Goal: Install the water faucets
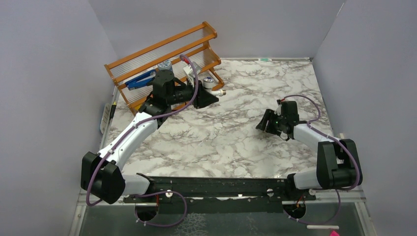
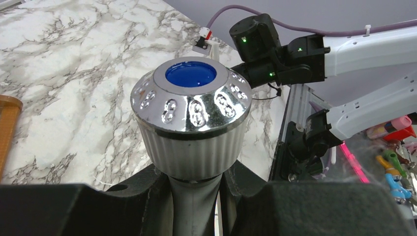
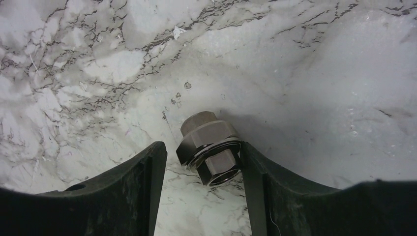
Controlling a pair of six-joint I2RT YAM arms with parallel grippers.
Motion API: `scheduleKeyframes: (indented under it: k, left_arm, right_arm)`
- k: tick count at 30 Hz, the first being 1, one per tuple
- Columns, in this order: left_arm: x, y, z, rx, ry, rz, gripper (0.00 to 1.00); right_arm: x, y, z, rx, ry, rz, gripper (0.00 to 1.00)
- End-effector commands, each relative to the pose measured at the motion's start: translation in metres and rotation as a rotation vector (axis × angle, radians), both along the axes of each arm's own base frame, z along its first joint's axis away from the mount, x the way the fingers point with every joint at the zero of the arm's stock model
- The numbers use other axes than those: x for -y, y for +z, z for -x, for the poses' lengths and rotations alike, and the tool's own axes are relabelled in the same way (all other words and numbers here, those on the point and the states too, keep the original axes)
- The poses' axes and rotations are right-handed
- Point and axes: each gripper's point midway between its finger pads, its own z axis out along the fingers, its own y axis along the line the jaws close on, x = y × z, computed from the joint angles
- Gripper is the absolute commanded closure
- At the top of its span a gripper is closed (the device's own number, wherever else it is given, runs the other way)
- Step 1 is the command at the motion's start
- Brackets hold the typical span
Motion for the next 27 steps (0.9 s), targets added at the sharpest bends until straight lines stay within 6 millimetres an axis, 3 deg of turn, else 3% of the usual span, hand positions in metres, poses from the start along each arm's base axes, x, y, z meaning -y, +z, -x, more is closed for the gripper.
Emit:
scheduleKeyframes:
  k: [1, 5, 12, 15, 22, 27]
  left_arm:
    - [0.004, 0.023, 0.002, 0.054, -0.044, 0.046, 1.0]
    - [0.005, 0.02, 0.002, 0.039, -0.053, 0.044, 1.0]
    - [0.006, 0.017, 0.001, 0.028, -0.048, 0.039, 1.0]
    - [0.006, 0.018, 0.0, 0.024, -0.046, 0.038, 1.0]
    - [0.001, 0.021, -0.003, 0.022, 0.008, 0.037, 1.0]
    - [0.0, 0.037, 0.013, 0.098, -0.059, 0.068, 1.0]
  right_arm:
    - [-0.002, -0.001, -0.003, 0.005, -0.008, -0.026, 0.41]
    - [-0.002, 0.001, -0.004, 0.014, -0.015, -0.024, 0.49]
    - [-0.003, 0.019, -0.01, 0.085, 0.011, -0.025, 0.77]
    - [-0.011, 0.036, -0.013, 0.145, 0.068, -0.048, 0.9]
    - [-0.052, 0.113, -0.009, 0.375, 0.327, -0.214, 1.0]
    - [-0.085, 0.187, 0.01, 0.621, 0.609, -0.355, 1.0]
